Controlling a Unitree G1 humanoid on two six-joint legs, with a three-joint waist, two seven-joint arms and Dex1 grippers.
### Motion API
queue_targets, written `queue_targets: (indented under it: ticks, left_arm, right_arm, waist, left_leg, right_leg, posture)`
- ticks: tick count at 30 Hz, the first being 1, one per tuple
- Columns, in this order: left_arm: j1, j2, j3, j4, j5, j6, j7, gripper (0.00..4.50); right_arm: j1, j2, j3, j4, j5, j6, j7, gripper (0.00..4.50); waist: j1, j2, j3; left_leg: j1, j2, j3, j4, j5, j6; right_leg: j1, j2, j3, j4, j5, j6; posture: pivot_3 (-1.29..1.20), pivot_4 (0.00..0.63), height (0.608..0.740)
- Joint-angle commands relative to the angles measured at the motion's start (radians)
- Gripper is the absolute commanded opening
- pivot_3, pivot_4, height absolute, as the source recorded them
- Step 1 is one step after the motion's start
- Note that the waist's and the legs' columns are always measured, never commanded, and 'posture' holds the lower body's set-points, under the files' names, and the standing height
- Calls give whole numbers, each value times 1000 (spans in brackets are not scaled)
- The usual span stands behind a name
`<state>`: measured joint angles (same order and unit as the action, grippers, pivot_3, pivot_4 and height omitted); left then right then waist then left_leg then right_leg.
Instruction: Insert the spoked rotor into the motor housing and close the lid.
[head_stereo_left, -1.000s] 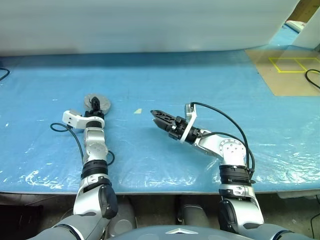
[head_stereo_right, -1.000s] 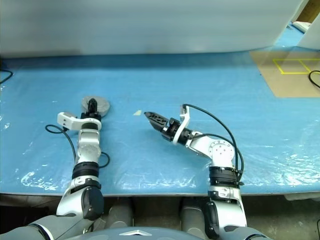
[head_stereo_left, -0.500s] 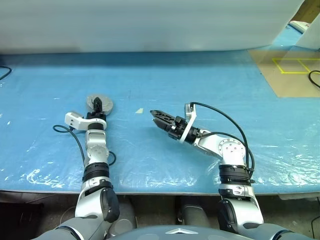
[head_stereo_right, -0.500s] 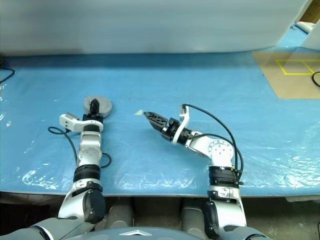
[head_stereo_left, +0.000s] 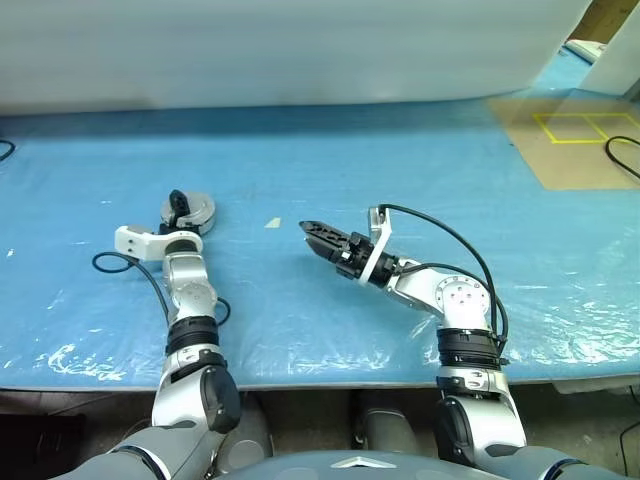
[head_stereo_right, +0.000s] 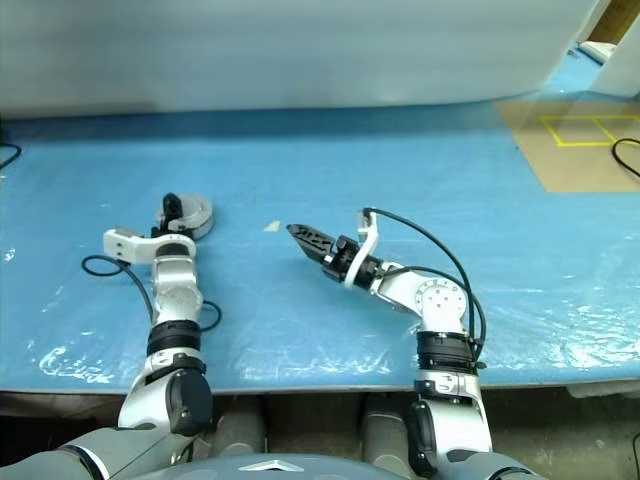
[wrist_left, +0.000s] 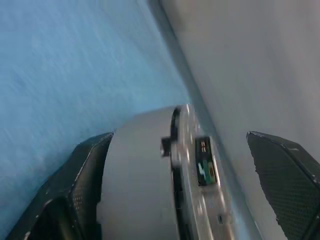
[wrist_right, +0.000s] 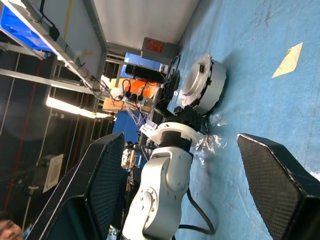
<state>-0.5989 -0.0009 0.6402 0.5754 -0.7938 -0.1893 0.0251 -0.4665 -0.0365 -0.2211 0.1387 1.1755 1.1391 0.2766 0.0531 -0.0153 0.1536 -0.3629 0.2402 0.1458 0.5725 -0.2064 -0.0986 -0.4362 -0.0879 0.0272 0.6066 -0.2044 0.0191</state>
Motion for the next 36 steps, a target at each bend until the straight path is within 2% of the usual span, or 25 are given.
queue_targets:
  ticks: [1,8,14,17,22,25,27,32,36]
  left_arm:
    - [42,41,45,39,79,-88,116,4485]
    - [80,86,-1,17,199,-152,149,4485]
    - [103,146,-126,-72,241,-109,-91,4485]
    - [114,176,-171,-108,247,-81,-189,4485]
    - [172,192,-215,-227,200,-20,-339,4485]
    - [281,238,-306,-370,207,44,-501,4485]
    - [348,276,-368,-450,218,86,-590,4485]
    - [477,375,-500,-603,251,165,-761,4485]
    - [504,409,-540,-660,248,201,-825,4485]
  right_arm:
    - [-13,6,1,-26,0,-9,20,3812]
    - [-8,15,3,-30,-15,-12,29,3812]
    - [-11,19,6,-29,-39,-26,42,3812]
    - [-15,9,49,-25,-124,-91,69,3812]
    - [-38,-2,117,2,-294,-268,148,3812]
    - [-56,-45,227,24,-517,-543,253,3812]
    - [-67,-56,255,56,-600,-680,310,3812]
    - [-102,-102,290,145,-741,-917,438,3812]
    - [-95,-163,321,159,-794,-1018,582,3812]
  waist:
    - [-7,0,0]
    - [-7,0,0]
    - [9,-1,0]
    - [18,-1,0]
    - [16,-1,0]
    - [13,-1,0]
    - [14,-1,0]
    - [15,0,1]
    - [14,0,1]
  left_leg:
    - [0,0,0,0,0,0]
    - [0,0,0,-1,0,0]
    - [0,0,0,0,0,0]
    - [0,0,0,0,0,0]
    - [-1,0,0,0,0,0]
    - [-2,1,0,-1,0,0]
    - [-2,1,0,-1,0,0]
    - [-2,1,1,-1,0,0]
    - [-2,1,2,0,0,0]
  right_leg:
    - [0,0,0,0,0,0]
    - [0,0,-1,0,0,0]
    - [-2,-1,-1,-1,0,0]
    - [-2,-1,-1,-1,0,0]
    - [-3,-1,-1,-1,0,0]
    - [-4,-1,-1,0,0,0]
    - [-5,0,-2,0,0,-1]
    - [-5,-1,-2,0,-2,-4]
    - [-5,-1,-1,0,-3,-5]
  posture:
    - [0,150,740]
    - [0,150,740]
    - [0,150,740]
    - [0,150,740]
    - [0,150,740]
    - [0,150,740]
    - [0,150,740]
    - [0,150,740]
    - [0,150,740]
